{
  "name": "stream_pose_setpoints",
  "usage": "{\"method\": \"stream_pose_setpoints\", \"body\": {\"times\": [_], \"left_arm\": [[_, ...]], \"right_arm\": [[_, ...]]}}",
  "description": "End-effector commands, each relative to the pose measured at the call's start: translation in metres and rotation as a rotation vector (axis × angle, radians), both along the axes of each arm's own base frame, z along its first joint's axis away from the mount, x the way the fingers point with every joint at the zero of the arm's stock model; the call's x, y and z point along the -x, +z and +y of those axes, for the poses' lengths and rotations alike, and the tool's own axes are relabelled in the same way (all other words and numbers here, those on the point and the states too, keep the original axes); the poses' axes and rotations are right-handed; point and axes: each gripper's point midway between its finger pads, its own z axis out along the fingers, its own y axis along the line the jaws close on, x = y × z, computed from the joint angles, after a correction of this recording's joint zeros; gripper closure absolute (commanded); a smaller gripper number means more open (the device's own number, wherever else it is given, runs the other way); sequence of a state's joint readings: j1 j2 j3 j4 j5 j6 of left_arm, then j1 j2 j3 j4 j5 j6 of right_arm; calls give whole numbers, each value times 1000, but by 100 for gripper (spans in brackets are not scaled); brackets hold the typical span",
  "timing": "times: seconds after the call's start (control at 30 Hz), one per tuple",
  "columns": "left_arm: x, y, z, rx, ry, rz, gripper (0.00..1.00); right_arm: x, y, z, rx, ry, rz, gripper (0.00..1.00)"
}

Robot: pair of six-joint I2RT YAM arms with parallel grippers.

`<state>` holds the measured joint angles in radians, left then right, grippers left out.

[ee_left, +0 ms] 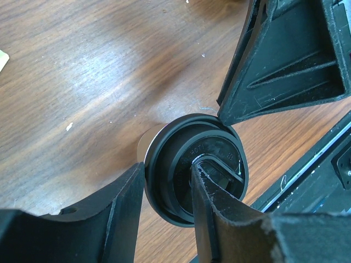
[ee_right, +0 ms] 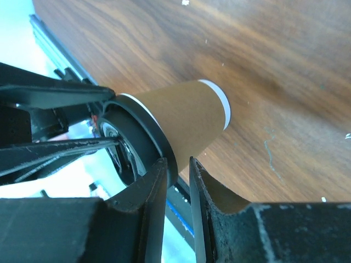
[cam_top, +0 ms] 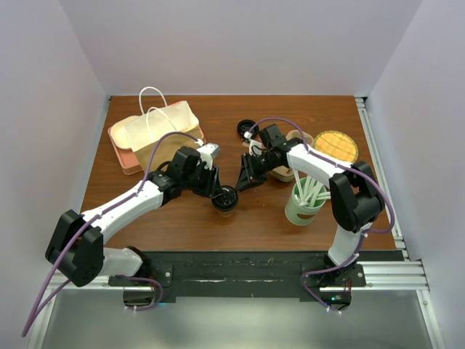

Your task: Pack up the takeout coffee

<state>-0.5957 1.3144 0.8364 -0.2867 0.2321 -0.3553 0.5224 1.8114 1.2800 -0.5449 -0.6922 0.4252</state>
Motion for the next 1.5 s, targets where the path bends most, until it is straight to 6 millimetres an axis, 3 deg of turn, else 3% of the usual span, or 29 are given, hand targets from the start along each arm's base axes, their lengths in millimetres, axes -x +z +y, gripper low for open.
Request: {"method": "stream_pose_setpoints", "body": {"times": [0.0,0.6,0.7,0.8,0.97,1.1,1.33,1.47], "left_arm": [[28,-40,22,-127,-19,136,57],[38,-55,27,-134,7,173,57],[39,-55,27,-136,7,175,57],[38,-52,26,-132,11,177,57],[34,-35,19,-90,20,163,56],[32,-27,13,-55,21,159,56],[26,-14,6,-21,13,139,55],[26,-13,5,-20,6,133,55]], "right_arm": [[6,-5,0,-21,29,-5,75],[20,-69,-35,174,-20,-3,83],[14,-65,-34,176,-26,-20,83],[2,-43,-28,163,-34,-62,81],[-18,12,-18,114,-47,-145,68],[-10,43,-3,-11,-5,-149,57],[15,35,11,-89,89,-87,40],[23,23,24,-72,144,-75,39]]}}
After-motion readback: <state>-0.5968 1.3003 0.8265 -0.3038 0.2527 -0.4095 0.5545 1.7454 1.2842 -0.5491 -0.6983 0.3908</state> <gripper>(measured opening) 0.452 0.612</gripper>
